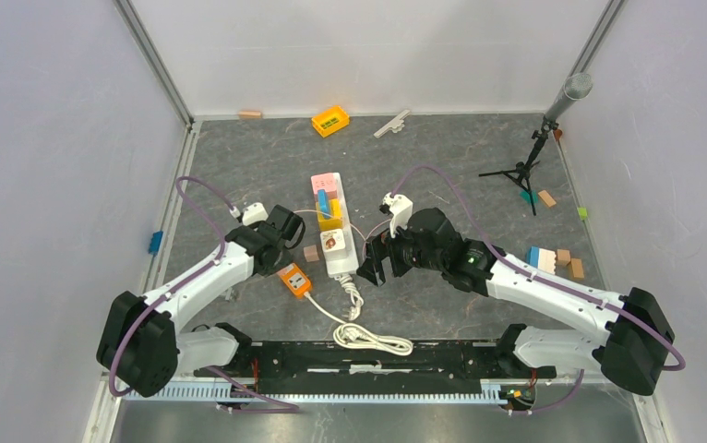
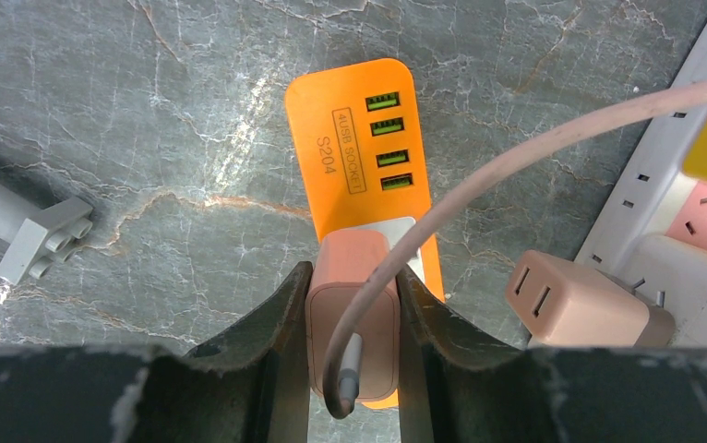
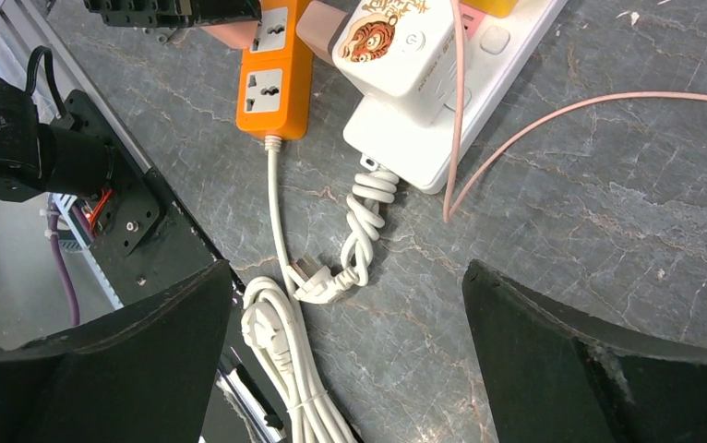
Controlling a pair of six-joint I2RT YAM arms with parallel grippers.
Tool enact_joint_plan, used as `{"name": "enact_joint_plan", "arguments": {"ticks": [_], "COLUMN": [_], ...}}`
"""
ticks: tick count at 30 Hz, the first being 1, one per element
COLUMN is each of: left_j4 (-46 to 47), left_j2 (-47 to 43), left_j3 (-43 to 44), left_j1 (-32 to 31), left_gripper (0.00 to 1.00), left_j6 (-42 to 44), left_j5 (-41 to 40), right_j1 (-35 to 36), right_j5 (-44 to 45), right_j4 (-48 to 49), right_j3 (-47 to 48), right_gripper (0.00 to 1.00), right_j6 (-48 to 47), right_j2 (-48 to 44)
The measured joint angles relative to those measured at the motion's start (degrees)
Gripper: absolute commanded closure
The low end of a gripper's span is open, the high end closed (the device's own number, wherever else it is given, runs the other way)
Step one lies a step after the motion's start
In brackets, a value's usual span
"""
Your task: Insert the plug
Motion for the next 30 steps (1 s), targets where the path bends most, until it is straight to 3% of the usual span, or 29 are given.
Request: {"name": "enact_joint_plan", "arguments": {"ticks": [22, 30], "left_j4": [-0.1, -0.9], "left_j2": [-0.3, 3.4], "left_j3": [0.0, 1.1], "left_j1": [0.1, 0.1], "left_gripper": [0.98, 0.98], "left_j6": [0.3, -0.1], "left_j5": [1.2, 0.5], "right_j1": [0.0, 0.0], "right_j5": [-0.4, -0.6], "right_j4": [0.2, 0.4], "right_j3": [-0.2, -0.2], "right_gripper": [0.02, 0.02], "right_j6": [0.3, 0.5], "right_j2": [0.5, 0.8]}}
